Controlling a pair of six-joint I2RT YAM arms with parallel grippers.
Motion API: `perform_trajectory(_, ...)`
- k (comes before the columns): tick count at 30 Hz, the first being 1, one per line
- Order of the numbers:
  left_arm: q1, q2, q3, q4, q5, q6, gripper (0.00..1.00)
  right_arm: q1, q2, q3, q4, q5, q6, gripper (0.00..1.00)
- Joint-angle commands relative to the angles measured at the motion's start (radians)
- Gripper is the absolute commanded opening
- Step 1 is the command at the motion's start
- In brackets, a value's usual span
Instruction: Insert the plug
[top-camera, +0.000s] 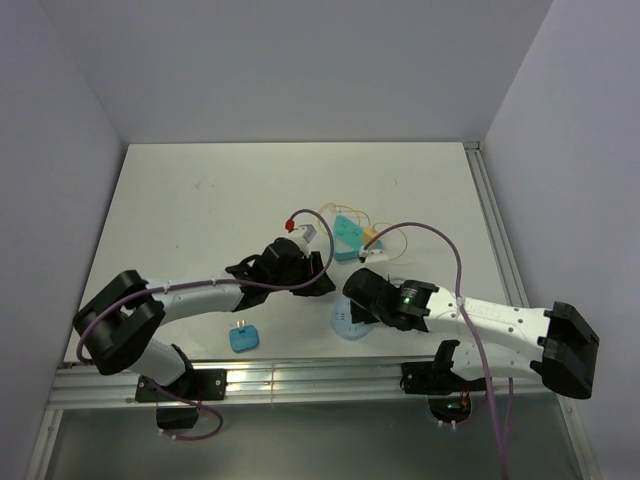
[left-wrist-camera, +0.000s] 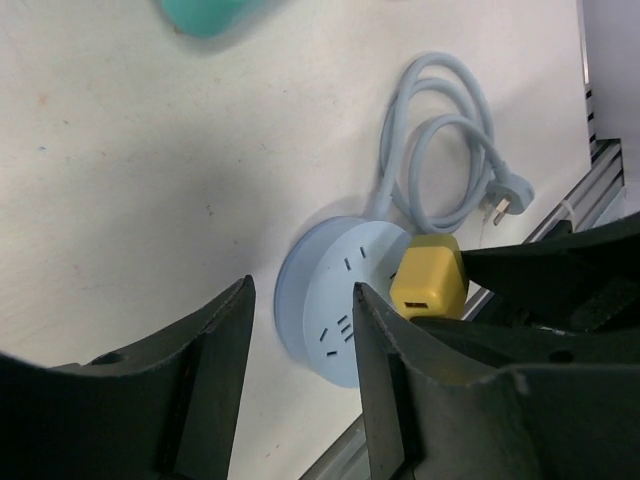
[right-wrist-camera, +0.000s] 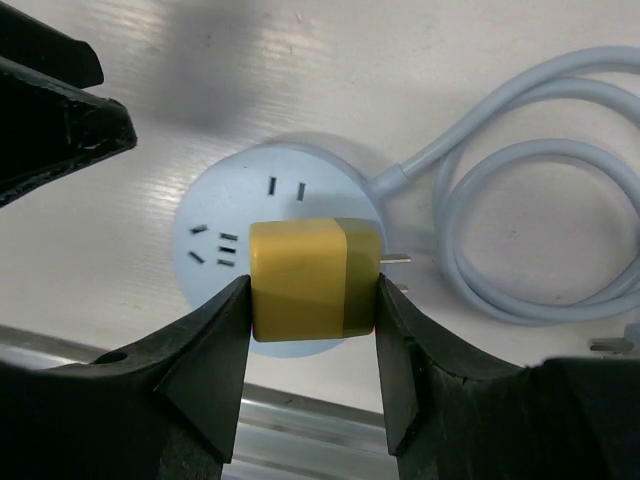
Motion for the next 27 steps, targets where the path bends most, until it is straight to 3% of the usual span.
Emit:
perform_trajectory(1,0.016,-0.106,-0.006,-0.016,-0.028,0.047,0.5,-0.047,-0.12,0.057,0.034,-0.045,-0.016,0.05)
perform_trajectory(5,0.027,-0.232,-0.018,-0.013,-0.006,0.119,0.58,-0.17,-0.27,0.051,0.146,-0.275,-0.084,0.05)
perform_trajectory(9,0.027,-0.394,-0.076,0.052,0.058,0.226,0.72,-0.311,-0.304,0.084,0.178,-0.483,-0.114,0.04)
perform_trajectory(12,0.013,-0.496,-0.145,0.126,0.015,0.28,0.78,-0.379,-0.298,0.112,0.195,-0.606,-0.107,0.04)
perform_trajectory(17,-0.05,-0.643,-0.278,0.352,-0.046,0.367,0.83,-0.472,-0.293,0.126,0.287,-0.824,-0.065,0.02)
perform_trajectory(21,-0.184,-0.674,-0.395,0.564,-0.104,0.496,0.94,-0.52,-0.284,0.114,0.386,-1.031,0.01,0.02)
perform_trajectory(27,-0.271,-0.662,-0.471,0.81,-0.175,0.622,1.0,-0.525,-0.264,0.117,0.465,-1.152,0.062,0.02)
